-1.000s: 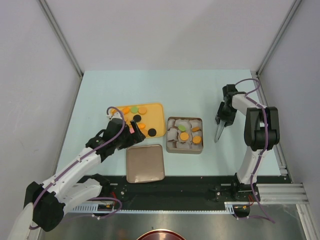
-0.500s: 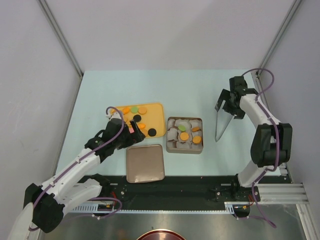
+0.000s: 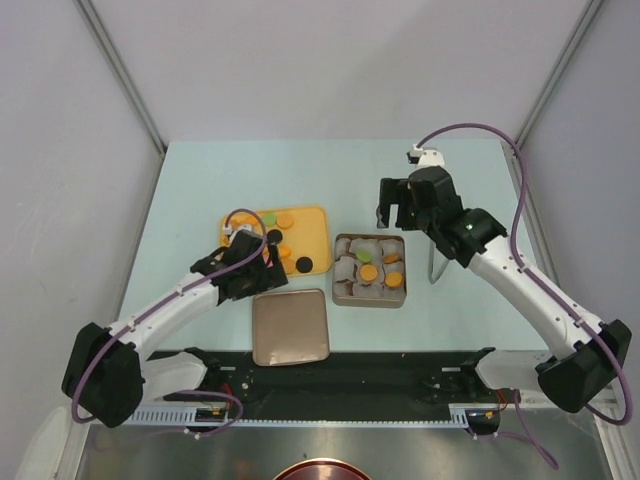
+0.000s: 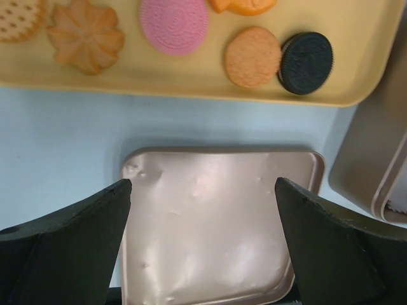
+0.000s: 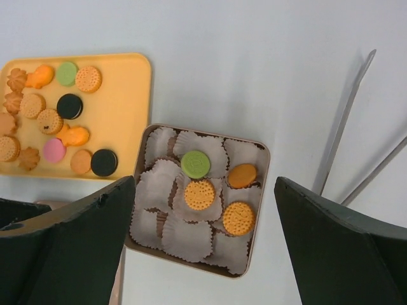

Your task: Pack the cookies

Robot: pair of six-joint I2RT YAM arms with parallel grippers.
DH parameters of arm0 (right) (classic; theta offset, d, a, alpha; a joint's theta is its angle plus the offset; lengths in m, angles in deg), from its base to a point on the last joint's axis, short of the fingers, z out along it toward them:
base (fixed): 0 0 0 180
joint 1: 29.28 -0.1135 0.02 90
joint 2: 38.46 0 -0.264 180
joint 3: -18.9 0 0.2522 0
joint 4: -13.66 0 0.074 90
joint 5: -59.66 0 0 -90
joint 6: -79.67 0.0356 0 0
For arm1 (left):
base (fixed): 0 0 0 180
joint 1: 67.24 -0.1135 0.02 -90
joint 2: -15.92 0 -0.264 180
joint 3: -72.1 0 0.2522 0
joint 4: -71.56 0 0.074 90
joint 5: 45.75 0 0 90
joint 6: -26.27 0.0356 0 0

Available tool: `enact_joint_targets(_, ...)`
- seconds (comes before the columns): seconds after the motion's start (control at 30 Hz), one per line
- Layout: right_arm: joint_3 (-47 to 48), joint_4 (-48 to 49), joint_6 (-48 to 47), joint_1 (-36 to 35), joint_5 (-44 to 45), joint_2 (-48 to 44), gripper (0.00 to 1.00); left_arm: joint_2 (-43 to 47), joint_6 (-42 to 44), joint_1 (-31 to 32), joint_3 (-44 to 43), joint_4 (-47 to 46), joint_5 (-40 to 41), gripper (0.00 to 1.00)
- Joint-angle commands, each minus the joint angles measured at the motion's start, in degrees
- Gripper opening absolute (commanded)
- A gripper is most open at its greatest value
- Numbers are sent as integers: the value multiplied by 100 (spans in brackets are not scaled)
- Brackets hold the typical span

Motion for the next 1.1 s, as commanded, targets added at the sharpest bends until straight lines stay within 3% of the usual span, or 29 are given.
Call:
enact_joint_targets(0.0, -241, 327, 4, -178, 236, 35, 94, 99, 129, -134, -386, 493, 701, 100)
enact_joint_targets(0.23, -864, 986, 163, -653, 271, -307, 91, 549, 586, -372, -184, 450, 1036, 94)
enact_joint_targets(0.37, -1190, 1382, 286, -724, -282, -571, 88, 426, 710, -399, -79, 538, 615, 86)
enact_joint_targets(0.47, -1234, 1330, 304, -812, -432, -703, 87, 452, 561, -399, 131, 459, 219, 70)
enact_joint_targets(0.53, -1322, 1321, 321, -908, -388, -826, 86, 522, 386, -399, 255, 441, 69, 53)
enact_joint_targets(0.57, -1366, 1321, 321, -917, -388, -861, 86, 540, 315, -399, 368, 459, 51, 50)
enact_joint_targets(0.8, -1577, 1295, 304, -1014, -344, -1038, 87, 531, -213, -399, 721, 406, -63, 56)
enact_joint_targets(1.07, -1630, 1312, 233, -1014, -335, -1011, 87, 312, -336, -390, 1134, 20, -248, 51)
